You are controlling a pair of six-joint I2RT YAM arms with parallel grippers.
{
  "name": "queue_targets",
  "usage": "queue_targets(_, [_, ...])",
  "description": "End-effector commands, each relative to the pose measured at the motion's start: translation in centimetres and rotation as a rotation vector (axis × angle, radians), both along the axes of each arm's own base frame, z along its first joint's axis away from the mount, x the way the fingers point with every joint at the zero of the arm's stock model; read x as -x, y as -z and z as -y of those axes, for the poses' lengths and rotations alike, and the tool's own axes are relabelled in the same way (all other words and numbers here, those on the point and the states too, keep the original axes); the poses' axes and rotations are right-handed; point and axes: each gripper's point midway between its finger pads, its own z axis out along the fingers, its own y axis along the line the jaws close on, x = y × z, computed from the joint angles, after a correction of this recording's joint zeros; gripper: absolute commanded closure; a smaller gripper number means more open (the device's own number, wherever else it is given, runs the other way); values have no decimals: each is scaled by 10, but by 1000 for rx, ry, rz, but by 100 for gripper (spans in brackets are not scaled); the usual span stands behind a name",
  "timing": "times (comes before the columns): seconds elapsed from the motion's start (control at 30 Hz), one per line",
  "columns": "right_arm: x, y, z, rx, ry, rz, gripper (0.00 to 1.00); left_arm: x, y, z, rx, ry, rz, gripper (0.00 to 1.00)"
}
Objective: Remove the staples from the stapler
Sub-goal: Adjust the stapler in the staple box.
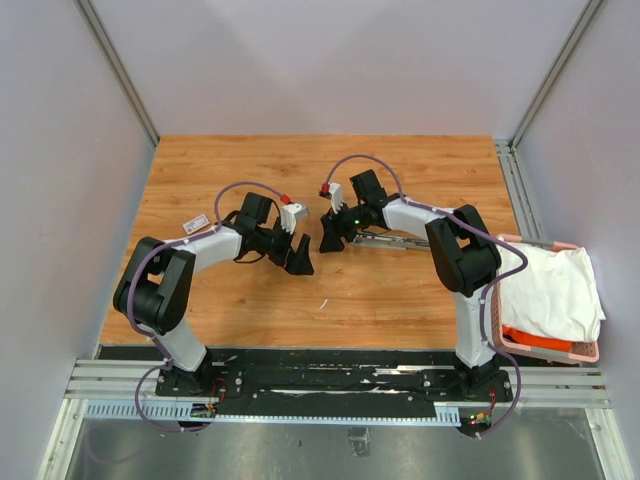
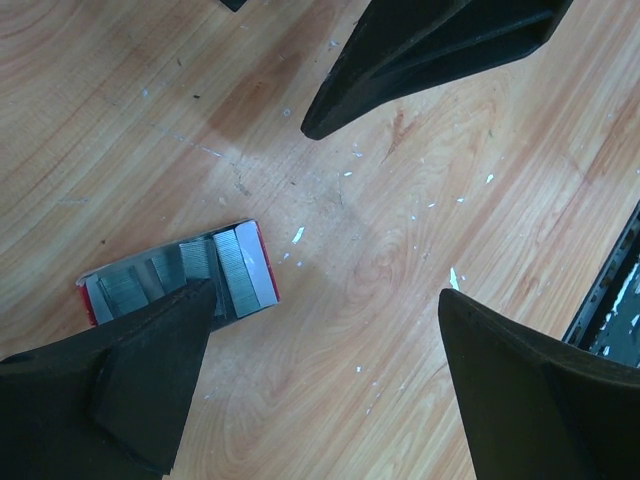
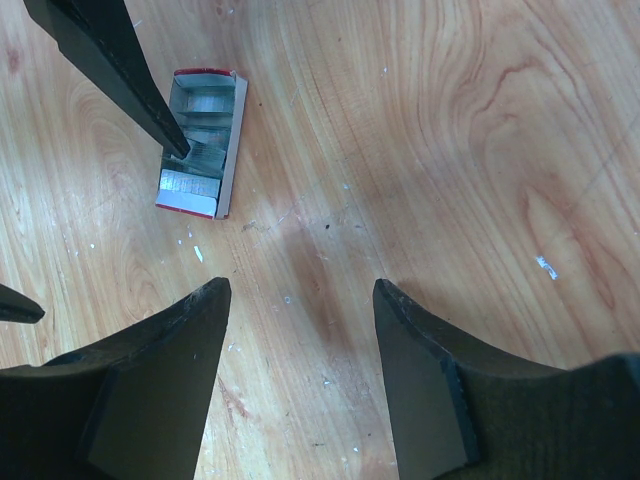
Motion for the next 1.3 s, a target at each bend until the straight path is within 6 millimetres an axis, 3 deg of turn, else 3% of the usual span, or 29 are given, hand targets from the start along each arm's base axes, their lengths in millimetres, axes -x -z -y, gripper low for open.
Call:
queue_targets(0.0, [7, 4, -3, 7, -17, -9, 39, -8, -5, 2, -21, 11, 39, 2])
queue_targets(0.67, [8, 1, -3, 4, -18, -8, 39, -28, -11, -15, -128, -83, 133, 2])
queue_targets(0.97, [8, 2, -3, 3, -17, -12, 39, -10, -11, 1, -64, 5, 105, 2])
queue_targets(1.27, [7, -1, -3, 4, -17, -5, 39, -7, -4, 6, -69, 26, 67, 2])
